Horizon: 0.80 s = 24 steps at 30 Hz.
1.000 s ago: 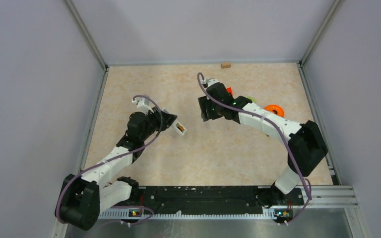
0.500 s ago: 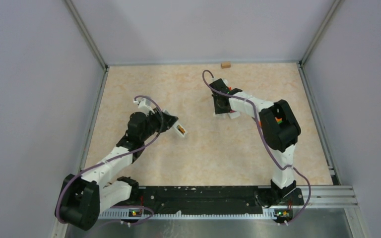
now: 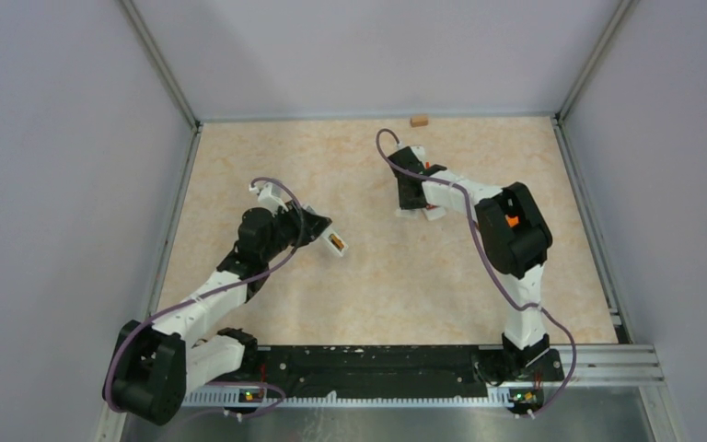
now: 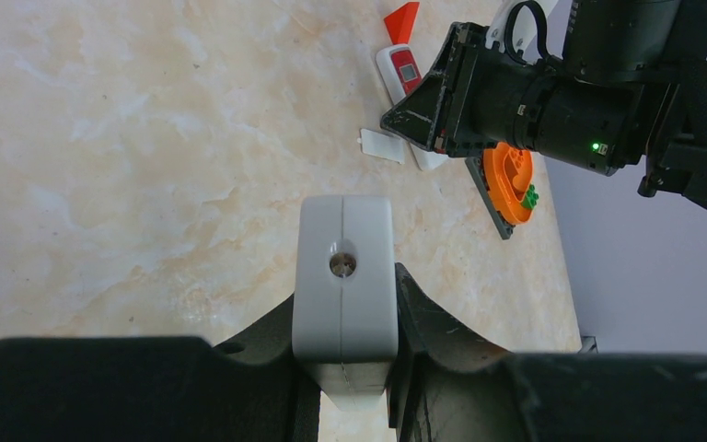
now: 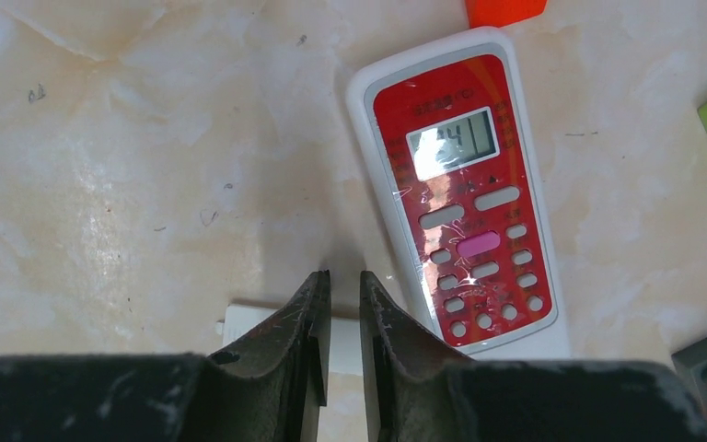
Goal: Load the batteries into the remote control
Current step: Adjust the battery cover at the center of the board.
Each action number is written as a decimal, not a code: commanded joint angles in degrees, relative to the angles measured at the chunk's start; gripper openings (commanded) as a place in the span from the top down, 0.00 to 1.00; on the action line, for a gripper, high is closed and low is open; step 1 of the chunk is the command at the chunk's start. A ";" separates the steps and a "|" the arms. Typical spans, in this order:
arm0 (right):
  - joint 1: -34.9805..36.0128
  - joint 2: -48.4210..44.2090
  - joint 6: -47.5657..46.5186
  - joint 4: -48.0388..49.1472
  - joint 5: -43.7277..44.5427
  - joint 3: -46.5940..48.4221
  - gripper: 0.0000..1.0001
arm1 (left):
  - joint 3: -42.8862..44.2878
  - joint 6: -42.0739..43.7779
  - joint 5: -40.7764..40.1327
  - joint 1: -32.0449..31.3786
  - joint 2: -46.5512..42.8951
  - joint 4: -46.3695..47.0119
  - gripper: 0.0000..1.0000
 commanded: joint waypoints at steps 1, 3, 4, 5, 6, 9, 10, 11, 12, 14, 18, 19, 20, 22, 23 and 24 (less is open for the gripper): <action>-0.68 0.91 0.52 -4.56 -0.40 0.69 0.81 | 0.46 0.29 0.79 0.05 -0.56 2.98 1.00; -0.68 -0.48 0.49 -6.35 -2.25 -0.61 0.81 | 0.33 0.17 0.79 -0.03 -0.74 2.91 1.00; -0.66 -1.18 0.47 -7.02 -3.35 -1.51 0.81 | 0.29 0.14 0.71 -0.03 -0.76 2.90 1.00; -0.66 -1.96 0.54 -7.69 -4.12 -2.50 0.82 | 0.21 0.13 0.70 -0.02 -0.76 2.90 1.00; -0.68 -2.76 0.70 -8.24 -4.89 -3.46 0.82 | 0.15 0.05 0.75 -0.03 -0.72 2.98 1.00; -0.68 -5.12 0.71 -7.90 -8.20 -6.89 0.82 | 0.07 -0.27 0.87 -0.03 -0.55 3.45 1.00; -0.68 -5.76 0.50 -7.50 -9.58 -7.70 0.82 | 0.02 -0.25 0.94 -0.03 -0.51 3.61 1.00; -0.68 -6.14 0.00 -7.12 -11.11 -8.27 0.82 | 0.02 -0.23 0.96 -0.03 -0.36 3.74 1.00; -0.68 -6.27 -0.58 -6.88 -12.86 -8.70 0.82 | 0.09 -0.33 1.04 -0.01 -0.30 3.82 1.00; -0.60 -6.26 -1.56 -6.00 -14.48 -9.45 0.83 | 0.18 -0.36 1.14 0.01 -0.19 3.90 1.00; -0.59 -7.06 -2.49 -5.93 -16.49 -9.89 0.83 | 0.21 -0.15 1.15 -0.03 -0.59 3.73 1.00; -0.57 -7.66 -2.65 -5.71 -16.88 -10.02 0.83 | 0.13 -0.14 1.03 -0.01 -0.79 3.58 1.00; -0.59 -8.26 -2.66 -5.59 -16.93 -10.08 0.83 | 0.08 0.02 0.86 0.04 -0.92 3.49 1.00; -0.57 -9.77 -3.01 -5.44 -16.81 -9.95 0.81 | -0.07 0.11 0.48 -0.01 -1.23 3.43 1.00; -0.59 -10.57 -3.11 -5.51 -16.26 -9.84 0.79 | -0.07 0.20 0.30 -0.02 -1.39 3.37 1.00; -0.36 -11.51 -3.21 -5.40 -15.56 -9.94 0.75 | -0.01 0.29 0.15 0.03 -1.46 3.20 1.00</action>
